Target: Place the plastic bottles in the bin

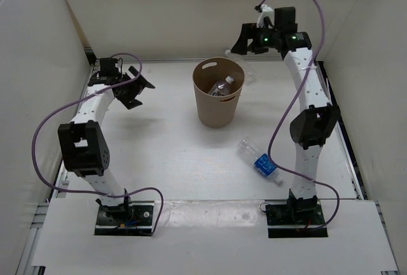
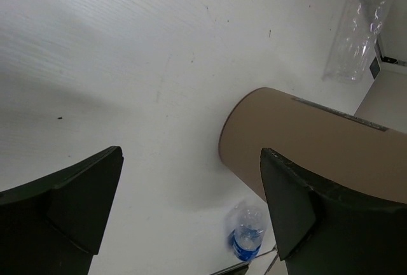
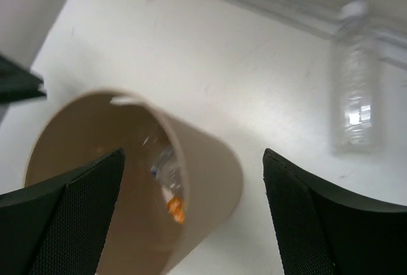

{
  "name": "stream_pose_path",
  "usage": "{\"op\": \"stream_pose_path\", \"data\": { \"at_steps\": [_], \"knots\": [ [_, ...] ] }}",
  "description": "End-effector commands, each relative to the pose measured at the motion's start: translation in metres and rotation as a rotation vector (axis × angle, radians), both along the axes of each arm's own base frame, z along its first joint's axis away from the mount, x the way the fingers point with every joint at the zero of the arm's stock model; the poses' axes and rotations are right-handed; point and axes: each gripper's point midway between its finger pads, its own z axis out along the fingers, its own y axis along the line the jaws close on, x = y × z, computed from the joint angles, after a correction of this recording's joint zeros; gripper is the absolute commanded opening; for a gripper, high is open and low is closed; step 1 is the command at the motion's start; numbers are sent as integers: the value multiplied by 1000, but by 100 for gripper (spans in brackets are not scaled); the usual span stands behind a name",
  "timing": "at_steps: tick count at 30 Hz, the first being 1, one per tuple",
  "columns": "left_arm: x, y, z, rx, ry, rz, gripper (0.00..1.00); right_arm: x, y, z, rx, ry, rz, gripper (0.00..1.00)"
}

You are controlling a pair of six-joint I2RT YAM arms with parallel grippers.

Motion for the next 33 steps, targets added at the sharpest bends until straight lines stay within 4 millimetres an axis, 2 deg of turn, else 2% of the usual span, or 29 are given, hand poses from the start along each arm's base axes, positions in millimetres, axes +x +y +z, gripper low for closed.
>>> {"op": "stream_pose_path", "data": {
  "at_steps": [1,2,3,4,5,6,7,9,10,11,12,13,14,15,16,17,19,20,21,22,23,24,25,28,29,30,32,33],
  "knots": [
    [11,7,10,-13,-23,7,99,25,-50,104,150,-262,-176,90],
    [13,11,5,-13,-13,17,99,36,-60,116,142,-338,-218,90],
    [19,13,5,-15,-15,23,99,42,-68,116,129,-358,-241,90],
    [22,13,3,-15,-13,27,99,53,-88,114,106,-381,-277,90],
    [28,14,-2,-20,-12,30,99,61,-93,103,84,-379,-278,90],
    [32,12,4,-28,-19,24,99,67,-103,93,71,-367,-286,90],
    [37,12,-6,-36,0,26,99,73,-111,75,57,-331,-280,90],
    [46,7,-2,-54,-18,15,99,79,-116,37,11,-265,-242,90],
    [55,6,-5,-60,-16,9,99,86,-113,7,1,-213,-212,90],
    [57,3,-7,-65,-9,-1,99,89,-117,1,-56,-250,-174,90],
    [59,-1,-8,-61,-7,-13,99,86,-115,-15,-78,-212,-149,90],
    [63,-2,-9,-64,1,-16,99,92,-118,-34,-125,-220,-115,90],
    [64,-4,-19,-68,25,-22,99,97,-114,-48,-159,-224,-89,90],
    [65,-5,-27,-78,53,-21,99,98,-115,-55,-191,-224,-79,90],
    [70,-5,-27,-83,53,-19,99,105,-107,-74,-212,-217,-50,90],
    [71,-6,-29,-88,59,-23,99,110,-110,-83,-243,-214,-64,90],
    [77,-8,-33,-96,74,-22,99,116,-103,-101,-299,-229,-28,90],
    [79,-8,-38,-99,90,-21,99,122,-100,-120,-349,-246,7,90],
    [85,-7,-31,-99,76,-16,99,124,-94,-125,-377,-258,17,90],
    [86,-6,-43,-103,107,-10,99,124,-91,-130,-393,-260,34,90],
    [92,-7,-38,-104,93,-9,99,125,-84,-152,-419,-247,70,90],
    [95,-5,-39,-108,96,-1,99,128,-76,-144,-433,-290,94,90],
    [102,-6,-24,-110,73,-5,99,122,-73,-153,-447,-263,113,90],
    [110,-5,-45,-130,127,13,99,120,-59,-174,-476,-251,164,90],
    [118,-8,-32,-128,95,6,99,121,-62,-175,-468,-245,150,90],
    [118,-9,-44,-135,126,10,99,124,-64,-181,-462,-234,138,90],
    [121,-12,-41,-153,127,16,99,126,-68,-187,-457,-210,111,90],
    [121,-13,-48,-157,141,20,99,128,-69,-188,-460,-214,111,90]
  ]
}}
